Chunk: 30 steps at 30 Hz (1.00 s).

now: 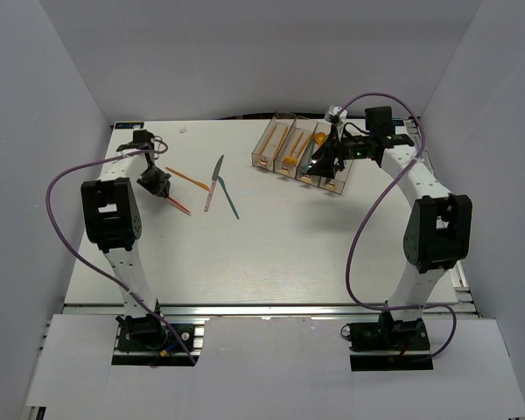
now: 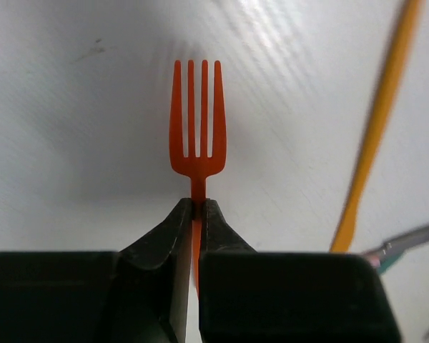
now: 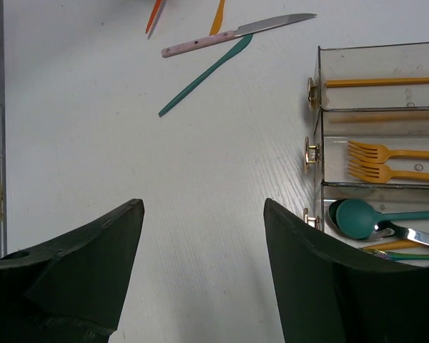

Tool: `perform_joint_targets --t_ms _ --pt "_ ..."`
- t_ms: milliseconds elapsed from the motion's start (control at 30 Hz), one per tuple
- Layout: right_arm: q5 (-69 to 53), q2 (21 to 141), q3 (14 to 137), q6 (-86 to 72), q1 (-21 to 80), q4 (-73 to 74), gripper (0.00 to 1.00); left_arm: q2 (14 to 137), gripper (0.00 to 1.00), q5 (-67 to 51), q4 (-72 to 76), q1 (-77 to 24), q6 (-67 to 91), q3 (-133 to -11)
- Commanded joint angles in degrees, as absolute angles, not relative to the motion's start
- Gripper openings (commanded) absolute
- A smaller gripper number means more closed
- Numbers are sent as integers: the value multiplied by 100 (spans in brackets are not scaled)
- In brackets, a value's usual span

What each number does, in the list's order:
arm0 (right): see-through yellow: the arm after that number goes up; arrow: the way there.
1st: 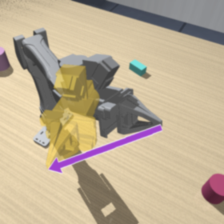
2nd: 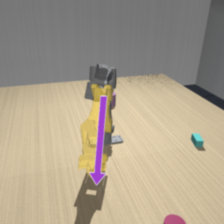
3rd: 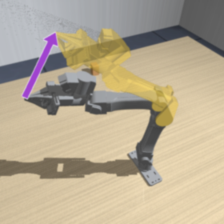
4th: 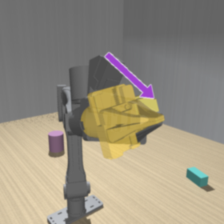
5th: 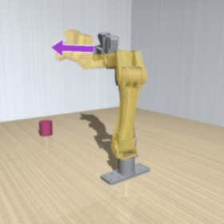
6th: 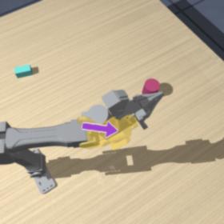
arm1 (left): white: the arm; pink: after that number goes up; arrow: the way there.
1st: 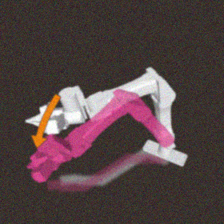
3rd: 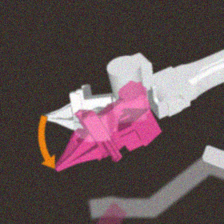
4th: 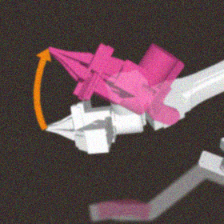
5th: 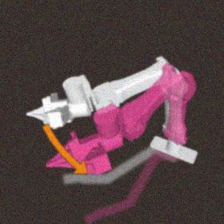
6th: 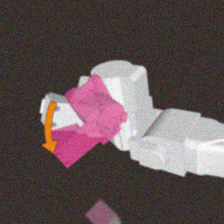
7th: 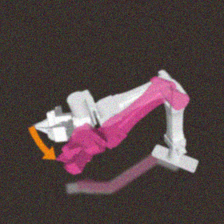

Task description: Sort the eating utensils into containers

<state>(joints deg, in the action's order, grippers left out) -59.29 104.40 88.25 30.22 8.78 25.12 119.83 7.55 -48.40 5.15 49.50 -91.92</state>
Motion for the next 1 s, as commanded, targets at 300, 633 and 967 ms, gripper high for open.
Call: perform_joint_targets --t_ms 300,633,967 --pt "-5871 10020 9097 3094 572 2268 75 10731 0 -2960 -1689 -332 3358 -9015" --pt "-5915 9554 8658 2839 62 1864 75 12916 0 -3754 -361 -1871 3295 -11678" --pt "-6038 9185 8016 2804 -105 1635 75 14194 0 -1918 695 -2469 2815 -13262"
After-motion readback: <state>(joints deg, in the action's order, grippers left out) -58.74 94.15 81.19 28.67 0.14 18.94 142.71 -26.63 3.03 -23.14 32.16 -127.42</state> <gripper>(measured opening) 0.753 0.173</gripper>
